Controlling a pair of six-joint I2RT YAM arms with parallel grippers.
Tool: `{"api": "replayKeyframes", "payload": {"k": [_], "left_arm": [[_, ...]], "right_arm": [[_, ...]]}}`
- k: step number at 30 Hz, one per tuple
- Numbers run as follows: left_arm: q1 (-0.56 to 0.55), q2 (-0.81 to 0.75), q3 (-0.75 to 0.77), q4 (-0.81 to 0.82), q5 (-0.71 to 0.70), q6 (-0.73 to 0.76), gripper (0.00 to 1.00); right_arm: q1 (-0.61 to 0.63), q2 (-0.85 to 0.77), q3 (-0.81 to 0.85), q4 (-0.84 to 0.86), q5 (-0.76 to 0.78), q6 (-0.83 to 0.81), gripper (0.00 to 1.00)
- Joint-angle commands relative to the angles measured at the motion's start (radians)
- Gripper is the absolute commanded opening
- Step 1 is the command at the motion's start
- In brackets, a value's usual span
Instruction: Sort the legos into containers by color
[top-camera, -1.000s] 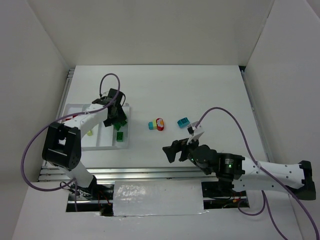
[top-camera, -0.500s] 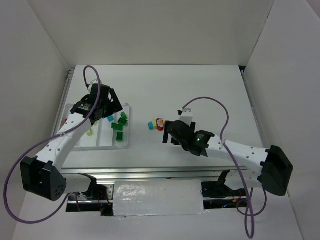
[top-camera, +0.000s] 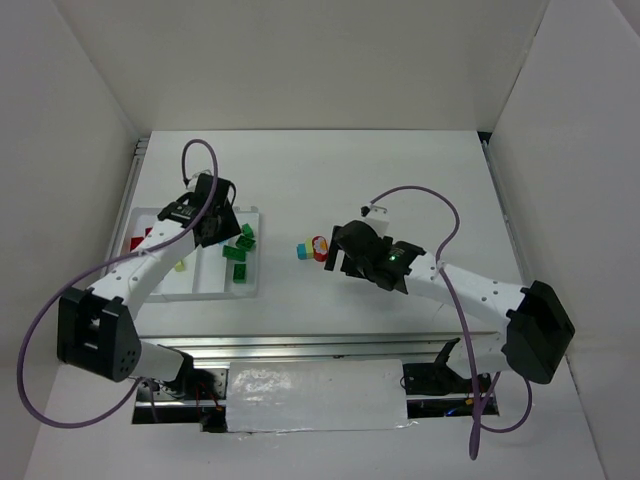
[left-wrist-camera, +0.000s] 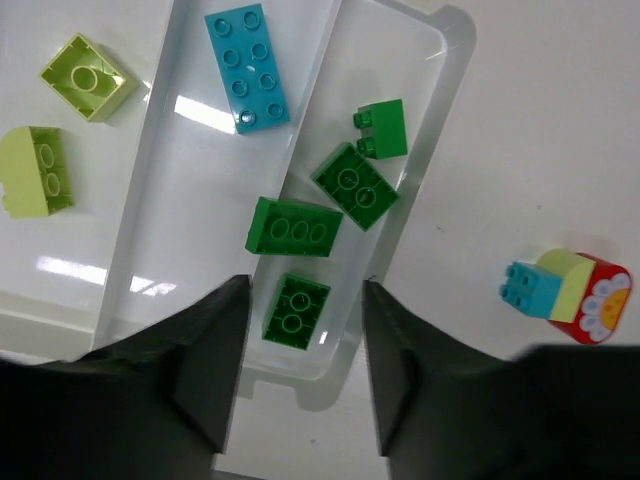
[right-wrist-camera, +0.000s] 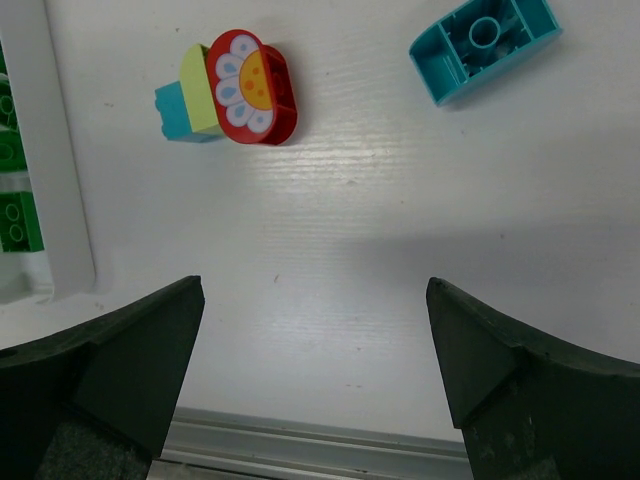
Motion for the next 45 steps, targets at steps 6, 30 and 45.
{"api": "replayKeyframes", "payload": {"k": [6, 30, 45], "left_arm": [[0.007, 0.137, -0.017, 0.039, -0.041, -0.064, 0.42], [0.015, 0.249, -0.091, 0.071, -0.184, -0.261, 0.20], [0.017, 0.254, -0.068, 0.160, -0.146, -0.221, 0.23]], "right_arm": [[0.002, -0.119, -0.058, 0.002, 0.007, -0.021, 1.00], [0.000, -0.182, -0.117, -0.003, 0.017, -0.065, 1.00], [0.002, -0.150, -0.117, 0.017, -0.007, -0.072, 1.00]]}}
